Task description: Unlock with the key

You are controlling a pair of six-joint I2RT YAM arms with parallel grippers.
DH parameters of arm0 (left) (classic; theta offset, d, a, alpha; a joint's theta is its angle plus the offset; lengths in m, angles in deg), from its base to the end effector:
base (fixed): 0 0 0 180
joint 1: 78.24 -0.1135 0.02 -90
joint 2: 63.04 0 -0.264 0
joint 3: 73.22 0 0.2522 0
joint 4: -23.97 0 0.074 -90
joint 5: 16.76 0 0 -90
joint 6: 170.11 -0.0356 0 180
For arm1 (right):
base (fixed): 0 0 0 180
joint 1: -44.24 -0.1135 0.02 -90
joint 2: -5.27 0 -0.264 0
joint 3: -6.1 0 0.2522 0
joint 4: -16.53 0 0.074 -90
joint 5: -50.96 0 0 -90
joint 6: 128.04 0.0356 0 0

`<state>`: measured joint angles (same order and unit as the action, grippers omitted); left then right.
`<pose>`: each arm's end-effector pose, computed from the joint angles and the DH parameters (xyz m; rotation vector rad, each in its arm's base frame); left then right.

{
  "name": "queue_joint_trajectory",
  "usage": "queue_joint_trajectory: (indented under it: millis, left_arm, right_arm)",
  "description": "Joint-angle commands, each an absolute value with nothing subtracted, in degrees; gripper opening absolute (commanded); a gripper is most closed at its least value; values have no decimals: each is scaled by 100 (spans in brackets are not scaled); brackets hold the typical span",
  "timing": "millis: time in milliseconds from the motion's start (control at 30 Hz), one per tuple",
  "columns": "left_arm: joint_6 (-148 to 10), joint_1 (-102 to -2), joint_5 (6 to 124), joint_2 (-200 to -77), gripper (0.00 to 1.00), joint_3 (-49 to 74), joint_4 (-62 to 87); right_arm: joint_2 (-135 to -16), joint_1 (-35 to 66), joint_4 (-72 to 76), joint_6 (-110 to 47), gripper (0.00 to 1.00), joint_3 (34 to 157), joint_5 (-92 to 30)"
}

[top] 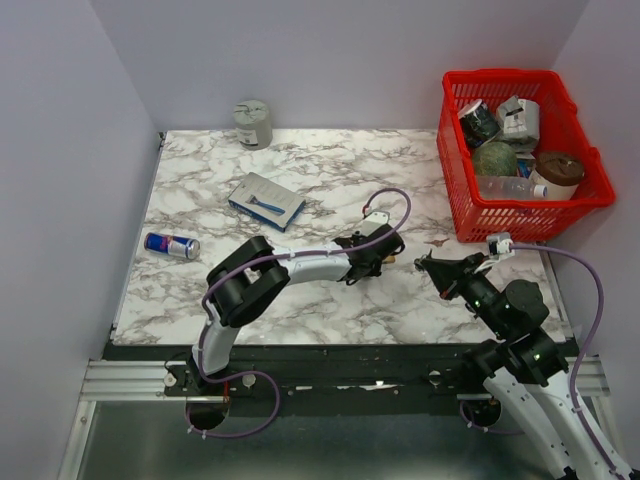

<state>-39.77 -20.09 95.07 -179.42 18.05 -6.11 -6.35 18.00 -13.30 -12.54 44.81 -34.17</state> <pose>0.2365 -0.3555 0.1551 0.2331 2.4456 -0.2736 0.0841 0.0448 0.2763 -0.0786 1.6713 0.7593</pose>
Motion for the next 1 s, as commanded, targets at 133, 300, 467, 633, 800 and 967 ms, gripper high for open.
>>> queue_joint_trajectory:
  millis: [133,300,467,633,800,967]
  left_arm:
    - [-4021,-1997,9397,-18099,10,1156,-1256]
    - [-4047,-2015,9600,-17696,0,752,-773]
    - [-4082,-2015,9767,-17186,0,453,-509]
    - [-4319,-2198,9805,-16219,0,189,-316]
    - [-4688,-2831,8872,-15289,0,4,-306]
    - [-4768,-3674,7951,-14505,0,-198,-193]
  right_arm:
    - [-721,1822,-1357,-1298,1,4526,-3552]
    - [-888,1822,-1384,-1448,1,4508,-3473]
    - [-1283,1813,-1340,-1492,1,4473,-3525]
    - [-2012,1813,-1112,-1562,1,4447,-3342]
    - [-2751,1734,-637,-1369,1,4534,-3095]
    - [-3532,964,-260,-1150,1,4771,-3602]
